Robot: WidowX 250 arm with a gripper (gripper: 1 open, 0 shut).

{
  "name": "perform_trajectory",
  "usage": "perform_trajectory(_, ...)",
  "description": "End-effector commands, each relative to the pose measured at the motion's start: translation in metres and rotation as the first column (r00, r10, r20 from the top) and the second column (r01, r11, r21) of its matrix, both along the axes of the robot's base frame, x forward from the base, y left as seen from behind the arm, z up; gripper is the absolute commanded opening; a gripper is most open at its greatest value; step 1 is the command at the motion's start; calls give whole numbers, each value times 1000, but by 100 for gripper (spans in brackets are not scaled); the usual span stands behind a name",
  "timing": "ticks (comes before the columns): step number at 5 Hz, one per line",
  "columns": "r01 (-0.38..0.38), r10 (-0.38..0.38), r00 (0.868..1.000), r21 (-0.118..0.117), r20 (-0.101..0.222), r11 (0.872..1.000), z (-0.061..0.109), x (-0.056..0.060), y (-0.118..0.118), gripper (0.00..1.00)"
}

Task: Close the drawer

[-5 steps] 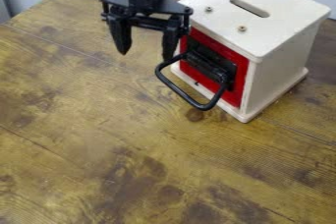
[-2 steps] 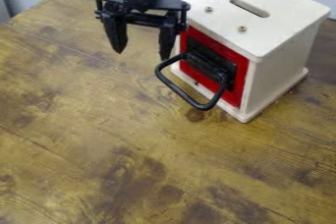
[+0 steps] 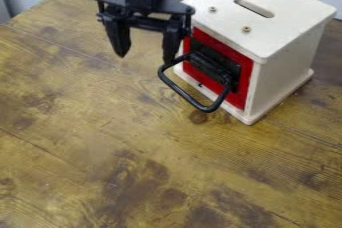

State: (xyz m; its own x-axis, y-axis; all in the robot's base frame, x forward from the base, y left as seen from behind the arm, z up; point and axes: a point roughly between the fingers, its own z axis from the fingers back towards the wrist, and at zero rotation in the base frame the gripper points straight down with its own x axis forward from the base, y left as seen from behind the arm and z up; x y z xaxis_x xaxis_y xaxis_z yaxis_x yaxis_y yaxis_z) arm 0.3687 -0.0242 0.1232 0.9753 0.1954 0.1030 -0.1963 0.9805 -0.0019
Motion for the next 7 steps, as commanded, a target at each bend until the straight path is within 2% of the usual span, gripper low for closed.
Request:
perform_trajectory(1,-19,19,995,-5,102,1000,28,-2,14,100)
perform_trajectory(2,5,-5,995,-3,96,1000,21,2,13,100)
perform_trajectory(3,-3,2,997,1,80,1000,10,4,-1,100)
perform_trajectory(4,6,-7,999,9,52,1000,-1,6,-16,100)
perform_trajectory(5,161,-161,986,3,50,987,-18,-3,-27,100)
perform_trajectory(6,295,-295,954,1,62,955,-32,-10,-31,100)
perform_trajectory(7,471,-471,880,9,68,882,-49,5,-29,100)
